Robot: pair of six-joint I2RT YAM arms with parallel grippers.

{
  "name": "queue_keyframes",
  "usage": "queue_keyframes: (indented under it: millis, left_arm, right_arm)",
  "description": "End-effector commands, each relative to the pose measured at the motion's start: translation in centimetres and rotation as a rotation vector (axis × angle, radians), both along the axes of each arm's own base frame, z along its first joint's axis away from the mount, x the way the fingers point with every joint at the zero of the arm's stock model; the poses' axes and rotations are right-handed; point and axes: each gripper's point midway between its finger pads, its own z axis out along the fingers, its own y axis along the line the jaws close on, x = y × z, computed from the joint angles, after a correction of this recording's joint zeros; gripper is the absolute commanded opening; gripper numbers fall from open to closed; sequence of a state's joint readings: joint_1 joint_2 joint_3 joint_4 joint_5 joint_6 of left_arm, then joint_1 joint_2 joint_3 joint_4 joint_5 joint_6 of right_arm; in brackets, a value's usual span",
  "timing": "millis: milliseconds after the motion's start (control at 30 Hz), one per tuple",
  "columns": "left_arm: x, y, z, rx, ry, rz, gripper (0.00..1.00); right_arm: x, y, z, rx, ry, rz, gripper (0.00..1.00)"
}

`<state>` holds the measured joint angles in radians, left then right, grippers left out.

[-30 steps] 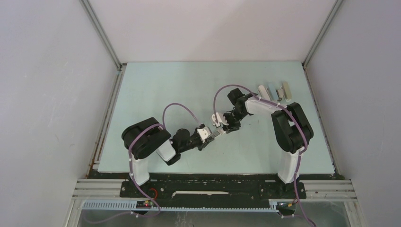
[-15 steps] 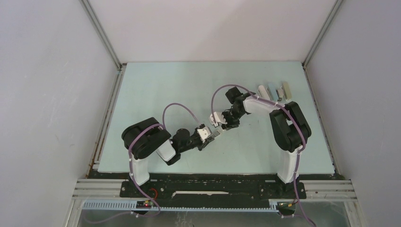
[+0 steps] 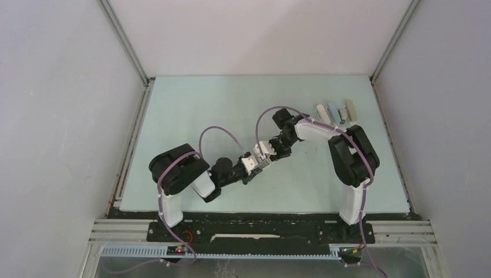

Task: Unload the staples from the stapler
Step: Close the staple box at the center of the board.

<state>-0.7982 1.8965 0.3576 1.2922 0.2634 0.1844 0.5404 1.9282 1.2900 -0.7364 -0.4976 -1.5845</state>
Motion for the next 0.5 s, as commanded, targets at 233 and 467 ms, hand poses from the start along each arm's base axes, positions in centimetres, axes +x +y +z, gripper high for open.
queue_keyframes:
  millis: [233,467]
  left_arm:
    - [0.2,-0.3,-0.5,0.011,0.006,0.015,0.23]
    - [0.2,-0.1,-0.6,0.007,0.009,0.027,0.23]
  right_arm:
    - [-2.5,1.3,0.3,0.021,0.066,0.082,0.4]
    - [-3.3,1.2,0.5,0.027,0.082,0.115,0.4]
